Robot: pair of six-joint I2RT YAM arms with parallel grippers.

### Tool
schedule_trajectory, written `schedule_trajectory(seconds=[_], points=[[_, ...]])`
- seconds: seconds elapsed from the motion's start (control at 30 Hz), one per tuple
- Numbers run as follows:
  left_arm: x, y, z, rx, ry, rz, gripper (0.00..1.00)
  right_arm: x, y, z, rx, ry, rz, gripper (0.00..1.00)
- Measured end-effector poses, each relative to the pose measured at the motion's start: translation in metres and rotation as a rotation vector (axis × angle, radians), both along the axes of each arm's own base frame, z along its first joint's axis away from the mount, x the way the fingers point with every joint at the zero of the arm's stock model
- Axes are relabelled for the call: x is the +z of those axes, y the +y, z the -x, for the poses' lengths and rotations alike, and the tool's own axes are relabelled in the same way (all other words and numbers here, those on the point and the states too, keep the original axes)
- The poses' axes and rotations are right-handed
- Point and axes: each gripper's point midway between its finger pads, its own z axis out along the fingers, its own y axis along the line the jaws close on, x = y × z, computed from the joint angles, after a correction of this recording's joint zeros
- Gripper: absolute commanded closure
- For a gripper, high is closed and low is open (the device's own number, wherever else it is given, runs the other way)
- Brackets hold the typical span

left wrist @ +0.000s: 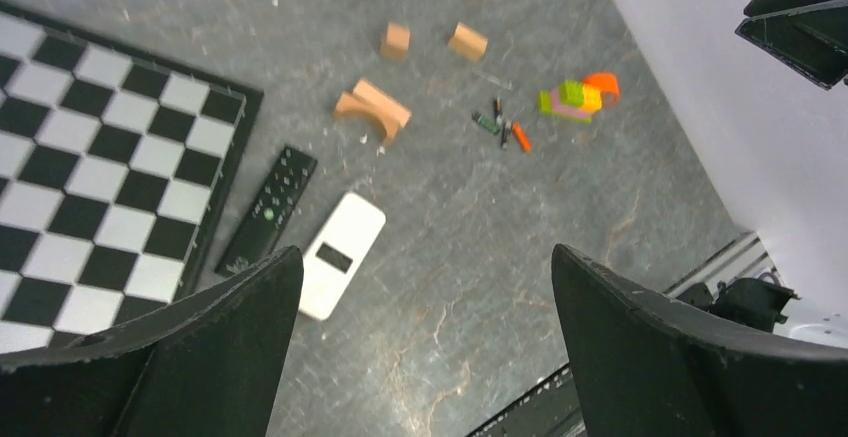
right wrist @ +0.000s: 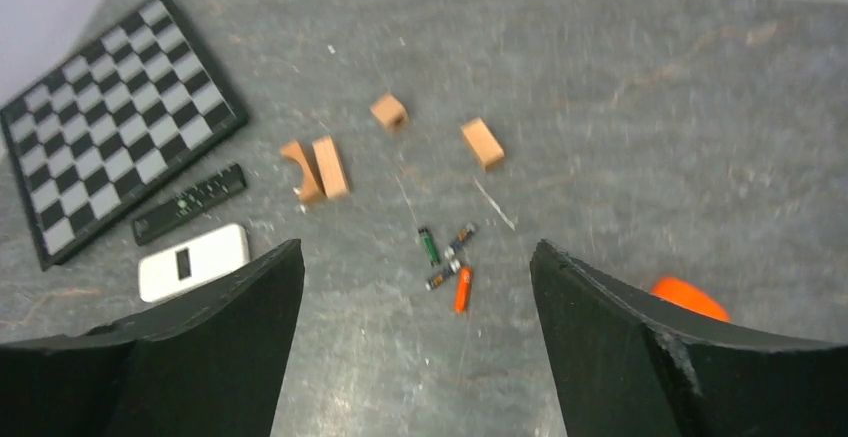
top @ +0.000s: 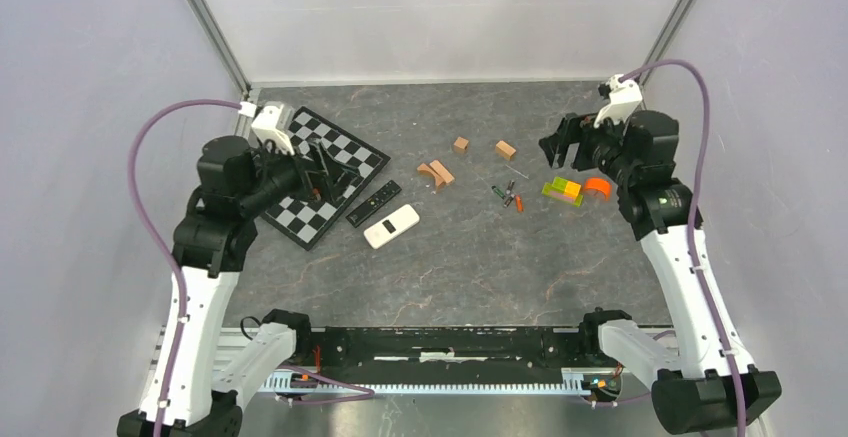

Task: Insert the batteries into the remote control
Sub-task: Adjust the remote control at the center of the board.

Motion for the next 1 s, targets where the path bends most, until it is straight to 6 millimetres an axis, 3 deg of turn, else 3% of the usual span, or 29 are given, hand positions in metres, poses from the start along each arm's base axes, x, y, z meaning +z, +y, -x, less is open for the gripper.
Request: schedule_trajectory(seconds=[0.1,0.27,0.47,0.7,1.0], points=[[-0.033,-0.004,-0.002,-0.012,0.080,0.008,0.00,-0.038,-0.006,-0.001,-0.046,0.079,-0.002,0.08],[-0.077,-0.016,-0.010,-0.047,0.174,0.060,0.00,-0.077,-0.009,-0.001,-0.076,0.132,-0.015,0.08],[-0.138,-0.037,-0.015,-0.081,0.305,0.089,0.00,-0.122,0.003,0.007,-0.039,0.209,-0.080,0.11],[-0.192,-0.076,-0.018,-0.138,0.426,-0.018,0.00,-0.162,0.019,0.024,0.016,0.303,-0.169,0.12],[-0.252,-0.082,-0.050,-0.041,0.501,-0.124,0.00,-0.182,0.026,0.043,0.049,0.352,-0.204,0.12]])
